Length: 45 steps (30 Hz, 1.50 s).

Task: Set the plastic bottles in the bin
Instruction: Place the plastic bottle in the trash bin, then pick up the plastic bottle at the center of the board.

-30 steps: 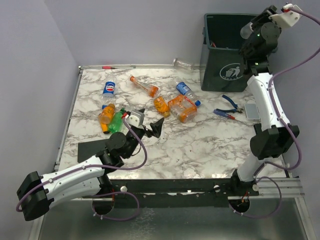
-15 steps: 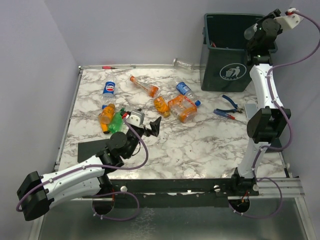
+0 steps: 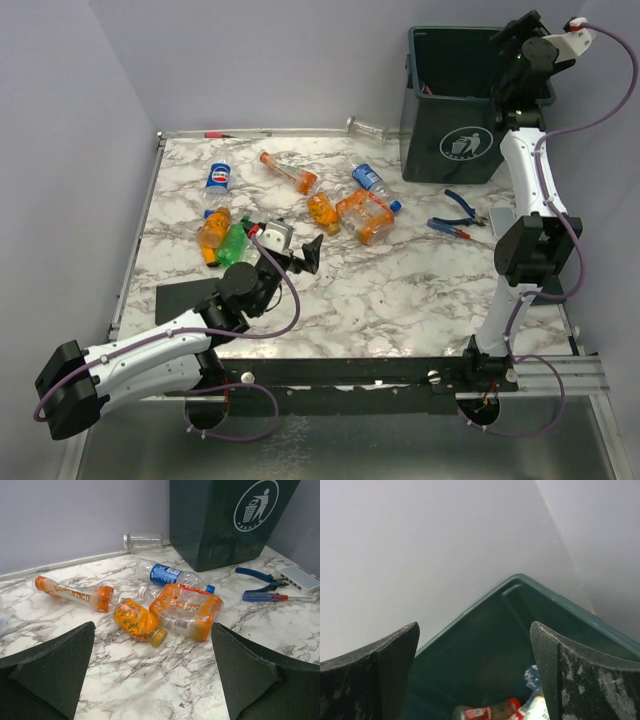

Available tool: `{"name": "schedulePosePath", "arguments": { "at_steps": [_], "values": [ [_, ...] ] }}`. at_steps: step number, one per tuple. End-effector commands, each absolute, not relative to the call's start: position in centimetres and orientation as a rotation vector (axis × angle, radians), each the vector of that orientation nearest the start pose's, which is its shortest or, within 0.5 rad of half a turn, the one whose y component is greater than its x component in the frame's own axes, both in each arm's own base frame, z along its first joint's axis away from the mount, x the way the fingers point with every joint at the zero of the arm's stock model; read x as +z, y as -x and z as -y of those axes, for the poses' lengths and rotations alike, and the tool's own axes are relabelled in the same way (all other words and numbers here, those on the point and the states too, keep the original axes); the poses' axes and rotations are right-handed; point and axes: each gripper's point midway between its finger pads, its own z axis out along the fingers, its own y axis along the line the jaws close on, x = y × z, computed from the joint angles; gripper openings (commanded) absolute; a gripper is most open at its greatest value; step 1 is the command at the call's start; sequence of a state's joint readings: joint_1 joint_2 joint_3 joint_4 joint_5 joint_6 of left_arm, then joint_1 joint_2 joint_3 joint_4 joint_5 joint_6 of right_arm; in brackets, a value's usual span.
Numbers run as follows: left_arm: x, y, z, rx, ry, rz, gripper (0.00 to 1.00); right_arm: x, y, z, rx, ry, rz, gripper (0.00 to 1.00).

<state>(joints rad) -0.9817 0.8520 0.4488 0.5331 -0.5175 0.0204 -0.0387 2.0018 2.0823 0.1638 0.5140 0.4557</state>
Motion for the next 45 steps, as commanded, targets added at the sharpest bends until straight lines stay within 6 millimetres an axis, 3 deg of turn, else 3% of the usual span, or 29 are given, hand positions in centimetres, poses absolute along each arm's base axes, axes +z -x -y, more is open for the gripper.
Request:
{"name": "schedulePosePath", "arguments": {
  "at_steps": [1, 4, 6, 10, 12, 15, 16, 19, 23, 26, 30, 34, 38, 42, 45],
  "values": [
    [27.1, -25.8, 21.5, -0.375, -0.272, -1.433, 0.99, 54.4, -56.2, 5.7, 0.255, -0.636, -1.037, 0.97],
    [27.1, -25.9, 21.4, -0.367, -0.267, -1.439, 0.99, 58.2, -53.1, 2.1, 0.395, -0.542, -1.020, 1.00],
    [27.1, -26.0, 21.4, -0.362, -0.261, -1.452, 0.99, 60.1, -50.4, -1.8, 0.482, -0.442, -1.025, 1.00],
    [26.6, -26.4, 21.3, -0.333, -0.249, -1.493, 0.99, 61.4, -43.3, -10.1, 0.565, -0.237, -1.023, 1.00],
    [26.2, -26.6, 21.3, -0.314, -0.253, -1.510, 0.99, 60.5, -39.7, -13.9, 0.602, -0.143, -1.041, 1.00],
    [25.7, -26.9, 21.5, -0.289, -0.263, -1.533, 0.99, 56.2, -35.9, -18.4, 0.706, -0.064, -1.131, 1.00],
    [25.5, -26.9, 21.5, -0.282, -0.269, -1.537, 0.99, 54.5, -35.0, -19.0, 0.728, -0.059, -1.164, 1.00],
    [25.0, -27.2, 21.1, -0.231, -0.280, -1.555, 0.99, 48.9, -32.9, -20.0, 0.772, -0.091, -1.287, 1.00],
    [24.2, -27.6, 20.7, -0.182, -0.265, -1.596, 0.99, 39.4, -31.8, -19.9, 0.775, -0.157, -1.502, 1.00],
    [23.2, -27.9, 21.9, -0.203, -0.289, -1.653, 0.99, 32.6, -31.2, -18.7, 0.696, -0.213, -1.671, 1.00],
    [20.1, -28.5, 24.2, -0.244, -0.344, -1.796, 0.99, 26.0, -29.5, -17.5, 0.654, -0.266, -1.815, 1.00],
    [18.0, -30.0, 23.7, -0.214, -0.246, -1.939, 0.99, 22.0, -27.2, -17.4, 0.711, -0.280, -1.882, 1.00],
    [14.6, -31.4, 18.4, -0.140, -0.038, -2.172, 0.99, 18.9, -25.5, -16.6, 0.709, -0.298, -1.946, 1.00],
    [12.8, -30.1, 13.4, 0.043, 0.023, -2.238, 0.99, 17.9, -24.4, -15.8, 0.704, -0.310, -1.955, 1.00],
    [11.5, -29.4, 11.0, 0.164, 0.036, -2.278, 0.99, 17.4, -24.1, -15.6, 0.714, -0.314, -1.945, 1.00]
  ]
}}
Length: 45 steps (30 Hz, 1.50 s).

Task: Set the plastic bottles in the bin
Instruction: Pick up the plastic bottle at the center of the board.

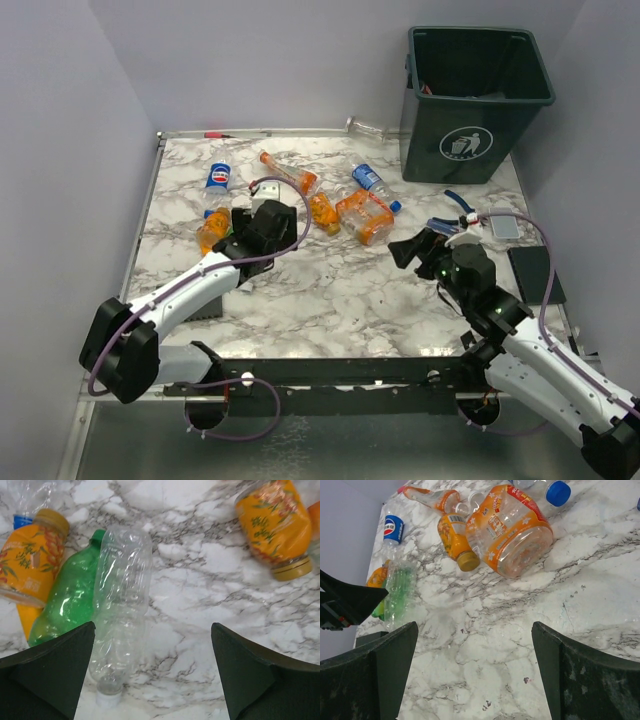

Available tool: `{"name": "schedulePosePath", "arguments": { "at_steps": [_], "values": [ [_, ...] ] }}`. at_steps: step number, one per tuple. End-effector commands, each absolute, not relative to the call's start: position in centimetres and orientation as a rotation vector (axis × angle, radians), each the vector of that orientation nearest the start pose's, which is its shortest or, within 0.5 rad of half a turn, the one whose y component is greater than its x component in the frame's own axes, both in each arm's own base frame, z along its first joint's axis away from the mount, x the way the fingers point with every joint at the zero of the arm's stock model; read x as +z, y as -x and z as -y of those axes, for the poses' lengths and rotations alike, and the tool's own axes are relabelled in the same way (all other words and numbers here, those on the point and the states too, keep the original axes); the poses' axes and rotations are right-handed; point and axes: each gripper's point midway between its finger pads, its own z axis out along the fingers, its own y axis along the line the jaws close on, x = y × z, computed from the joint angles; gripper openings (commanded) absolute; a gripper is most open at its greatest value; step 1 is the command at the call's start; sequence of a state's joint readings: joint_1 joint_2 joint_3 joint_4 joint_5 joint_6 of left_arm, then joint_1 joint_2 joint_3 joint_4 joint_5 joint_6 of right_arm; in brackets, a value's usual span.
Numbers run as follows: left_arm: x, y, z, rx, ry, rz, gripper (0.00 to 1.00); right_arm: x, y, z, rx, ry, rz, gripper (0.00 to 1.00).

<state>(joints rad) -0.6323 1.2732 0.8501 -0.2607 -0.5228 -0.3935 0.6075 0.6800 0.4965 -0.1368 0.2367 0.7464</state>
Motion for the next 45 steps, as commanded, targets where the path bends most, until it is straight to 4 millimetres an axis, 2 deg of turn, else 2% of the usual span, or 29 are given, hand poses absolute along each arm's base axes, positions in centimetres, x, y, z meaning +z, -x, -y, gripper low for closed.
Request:
{"name": "schedulePosePath", "arguments": {
  "at_steps": [1, 7, 11, 14, 22, 27, 32, 36, 39, 42, 45],
  "values": [
    [11.1, -29.3, 10.7, 0.182, 0.035, -2.293, 0.99, 17.2, -24.0, -15.6, 0.719, -0.314, -1.948, 1.00],
    [8.1, -28.7, 8.8, 0.305, 0.025, -2.353, 0.99, 16.8, -23.5, -16.1, 0.762, -0.325, -1.971, 1.00],
    [7.1, -29.0, 8.7, 0.304, 0.016, -2.375, 0.99, 16.7, -23.1, -16.0, 0.778, -0.338, -1.967, 1.00],
    [6.2, -29.6, 8.8, 0.296, 0.010, -2.405, 0.99, 16.6, -23.0, -15.9, 0.786, -0.352, -1.961, 1.00],
    [3.9, -30.6, 10.8, 0.237, -0.031, -2.485, 0.98, 16.8, -22.8, -15.9, 0.798, -0.368, -1.962, 1.00],
    [2.7, -30.1, 11.5, 0.179, -0.047, -2.508, 0.88, 17.1, -22.8, -15.8, 0.797, -0.360, -1.956, 1.00],
    [2.4, -30.0, 12.6, 0.100, -0.064, -2.518, 0.66, 17.0, -22.8, -16.6, 0.805, -0.293, -1.979, 1.00],
    [4.3, -30.4, 13.8, -0.002, -0.049, -2.474, 0.51, 17.6, -22.4, -17.7, 0.839, -0.166, -1.981, 1.00],
    [7.5, -30.9, 15.3, -0.146, -0.007, -2.390, 0.44, 18.0, -21.8, -18.9, 0.903, -0.071, -1.968, 1.00],
    [13.1, -31.4, 17.8, -0.402, 0.054, -2.224, 0.42, 19.0, -20.6, -21.0, 1.047, 0.051, -1.912, 1.00],
    [20.3, -31.3, 20.3, -0.715, 0.113, -1.958, 0.42, 20.5, -19.2, -23.3, 1.234, 0.165, -1.823, 1.00]
  ]
}}
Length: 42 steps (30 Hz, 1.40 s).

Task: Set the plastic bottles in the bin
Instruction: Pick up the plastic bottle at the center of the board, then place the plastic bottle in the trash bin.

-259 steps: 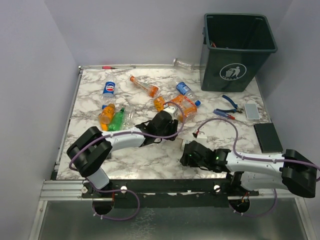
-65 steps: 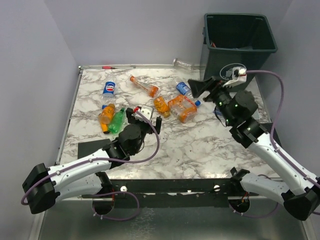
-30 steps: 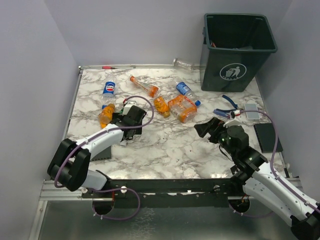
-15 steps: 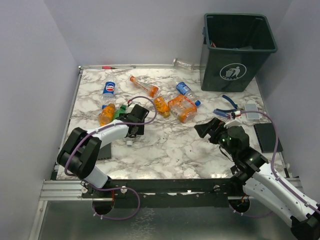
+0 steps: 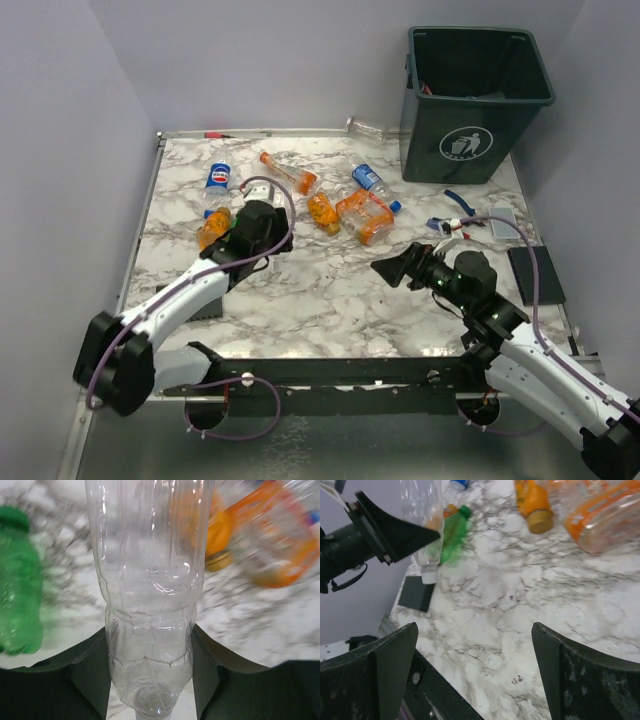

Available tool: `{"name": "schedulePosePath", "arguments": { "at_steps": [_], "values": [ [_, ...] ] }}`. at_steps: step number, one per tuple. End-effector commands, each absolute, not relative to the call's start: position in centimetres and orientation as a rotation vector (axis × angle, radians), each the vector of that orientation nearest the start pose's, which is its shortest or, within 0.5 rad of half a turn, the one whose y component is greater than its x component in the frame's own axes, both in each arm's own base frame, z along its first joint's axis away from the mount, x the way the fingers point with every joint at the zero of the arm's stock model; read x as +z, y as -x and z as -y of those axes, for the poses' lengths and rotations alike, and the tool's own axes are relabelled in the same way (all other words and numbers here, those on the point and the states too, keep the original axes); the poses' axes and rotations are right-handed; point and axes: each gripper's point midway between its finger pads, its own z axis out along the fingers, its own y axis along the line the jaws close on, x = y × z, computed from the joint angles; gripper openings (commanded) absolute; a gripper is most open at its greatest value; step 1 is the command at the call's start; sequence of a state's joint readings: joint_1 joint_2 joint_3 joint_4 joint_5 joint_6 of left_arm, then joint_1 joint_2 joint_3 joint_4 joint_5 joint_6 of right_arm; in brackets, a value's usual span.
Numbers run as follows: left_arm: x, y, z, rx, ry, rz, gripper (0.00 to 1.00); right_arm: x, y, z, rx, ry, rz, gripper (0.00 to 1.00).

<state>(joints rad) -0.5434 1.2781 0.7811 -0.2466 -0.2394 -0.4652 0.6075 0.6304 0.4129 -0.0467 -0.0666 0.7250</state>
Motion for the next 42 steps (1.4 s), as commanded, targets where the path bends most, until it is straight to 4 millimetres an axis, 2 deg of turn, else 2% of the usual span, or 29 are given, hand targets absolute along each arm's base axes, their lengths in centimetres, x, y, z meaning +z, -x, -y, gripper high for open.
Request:
{"name": "schedulePosePath", "arguments": {
  "at_steps": [1, 3, 6, 8, 12, 24, 29, 35, 38, 40, 42],
  "values": [
    [22.5, -31.1, 20.9, -0.821, 0.139, -1.858, 0.42, 21.1, -18.8, -23.9, 1.287, 0.193, -1.796, 1.00],
    [26.5, -30.2, 21.5, -1.019, 0.206, -1.667, 0.42, 22.0, -18.7, -24.7, 1.351, 0.205, -1.749, 1.00],
    [28.8, -29.2, 21.8, -1.216, 0.306, -1.526, 0.42, 24.1, -18.7, -25.6, 1.393, 0.217, -1.656, 1.00],
    [29.1, -28.7, 22.3, -1.294, 0.322, -1.502, 0.42, 25.3, -19.0, -26.2, 1.400, 0.227, -1.619, 0.99],
    [29.3, -27.9, 22.6, -1.370, 0.341, -1.467, 0.41, 26.0, -20.0, -27.9, 1.404, 0.246, -1.616, 0.96],
    [29.3, -26.1, 24.2, -1.431, 0.281, -1.451, 0.40, 26.7, -21.9, -33.1, 1.410, 0.312, -1.627, 0.87],
    [29.7, -25.4, 24.8, -1.444, 0.249, -1.443, 0.40, 26.6, -22.3, -34.4, 1.419, 0.336, -1.628, 0.80],
    [30.0, -25.2, 25.0, -1.441, 0.232, -1.436, 0.40, 26.0, -22.1, -35.5, 1.448, 0.388, -1.661, 0.61],
    [29.9, -25.3, 25.0, -1.434, 0.226, -1.439, 0.41, 25.7, -21.4, -36.0, 1.483, 0.423, -1.681, 0.47],
    [29.6, -25.2, 25.1, -1.429, 0.219, -1.444, 0.50, 25.7, -20.8, -36.0, 1.510, 0.454, -1.676, 0.32],
    [29.4, -25.2, 24.9, -1.414, 0.216, -1.444, 0.65, 25.9, -20.1, -35.7, 1.518, 0.473, -1.673, 0.17]
  ]
}}
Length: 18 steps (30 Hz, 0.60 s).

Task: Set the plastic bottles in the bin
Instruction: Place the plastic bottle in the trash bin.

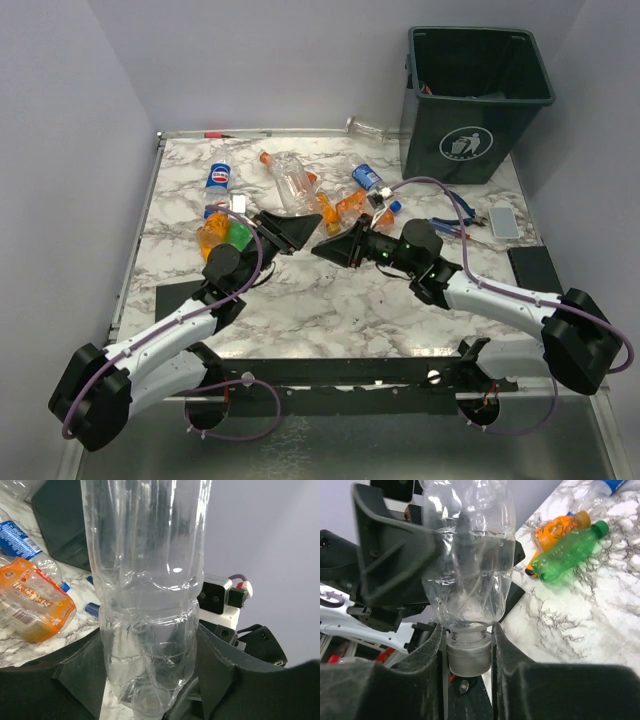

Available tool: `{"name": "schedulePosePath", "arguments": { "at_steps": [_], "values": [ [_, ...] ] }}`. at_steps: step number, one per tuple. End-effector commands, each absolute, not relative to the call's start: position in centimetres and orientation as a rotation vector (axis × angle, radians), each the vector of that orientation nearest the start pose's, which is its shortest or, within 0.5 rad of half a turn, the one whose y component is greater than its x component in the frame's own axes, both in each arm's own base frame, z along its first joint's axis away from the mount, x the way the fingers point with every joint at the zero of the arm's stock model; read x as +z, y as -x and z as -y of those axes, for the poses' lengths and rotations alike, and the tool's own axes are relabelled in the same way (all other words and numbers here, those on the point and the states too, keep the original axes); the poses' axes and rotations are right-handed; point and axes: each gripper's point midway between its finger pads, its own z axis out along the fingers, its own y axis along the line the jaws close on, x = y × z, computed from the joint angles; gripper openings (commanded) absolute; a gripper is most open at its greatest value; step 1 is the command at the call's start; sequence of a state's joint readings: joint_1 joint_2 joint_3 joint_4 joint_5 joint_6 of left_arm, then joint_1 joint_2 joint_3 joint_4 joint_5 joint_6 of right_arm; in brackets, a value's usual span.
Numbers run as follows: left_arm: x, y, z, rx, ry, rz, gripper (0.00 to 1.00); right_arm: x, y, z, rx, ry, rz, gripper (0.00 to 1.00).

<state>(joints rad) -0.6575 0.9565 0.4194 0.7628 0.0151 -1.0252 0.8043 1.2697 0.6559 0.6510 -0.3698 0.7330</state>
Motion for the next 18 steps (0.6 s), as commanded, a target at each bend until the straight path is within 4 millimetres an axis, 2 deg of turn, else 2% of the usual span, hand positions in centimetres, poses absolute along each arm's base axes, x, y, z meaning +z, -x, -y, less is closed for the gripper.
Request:
{"name": "schedulePosePath", "arguments": {
  "at_steps": [1, 2, 3, 4, 8, 11, 15, 17, 18],
  "values": [
    [29.5, -25.2, 24.8, -1.402, 0.210, -1.440, 0.74, 26.1, -19.9, -35.4, 1.509, 0.478, -1.673, 0.08],
    [29.5, -25.3, 24.6, -1.383, 0.203, -1.443, 0.84, 26.5, -19.6, -34.8, 1.496, 0.480, -1.675, 0.01],
    [29.4, -25.4, 24.4, -1.355, 0.197, -1.450, 0.96, 26.7, -19.3, -34.4, 1.475, 0.485, -1.683, 0.00],
    [29.3, -25.6, 24.2, -1.318, 0.194, -1.462, 0.99, 26.9, -19.0, -33.8, 1.453, 0.494, -1.693, 0.00],
    [29.2, -26.7, 22.0, -1.081, 0.161, -1.491, 0.99, 28.3, -18.1, -30.8, 1.305, 0.512, -1.735, 0.00],
    [30.2, -27.2, 19.9, -0.819, 0.015, -1.474, 0.99, 27.8, -17.8, -28.0, 1.119, 0.530, -1.890, 0.00],
    [32.2, -27.7, 17.6, -0.441, -0.286, -1.408, 0.99, 26.2, -16.5, -24.3, 0.918, 0.524, -2.144, 0.00],
    [32.5, -27.8, 18.1, -0.294, -0.517, -1.351, 0.99, 25.6, -15.8, -23.0, 0.860, 0.509, -2.224, 0.00],
    [32.3, -27.6, 19.1, -0.271, -0.641, -1.334, 0.99, 25.4, -15.6, -22.4, 0.834, 0.492, -2.259, 0.00]
  ]
}}
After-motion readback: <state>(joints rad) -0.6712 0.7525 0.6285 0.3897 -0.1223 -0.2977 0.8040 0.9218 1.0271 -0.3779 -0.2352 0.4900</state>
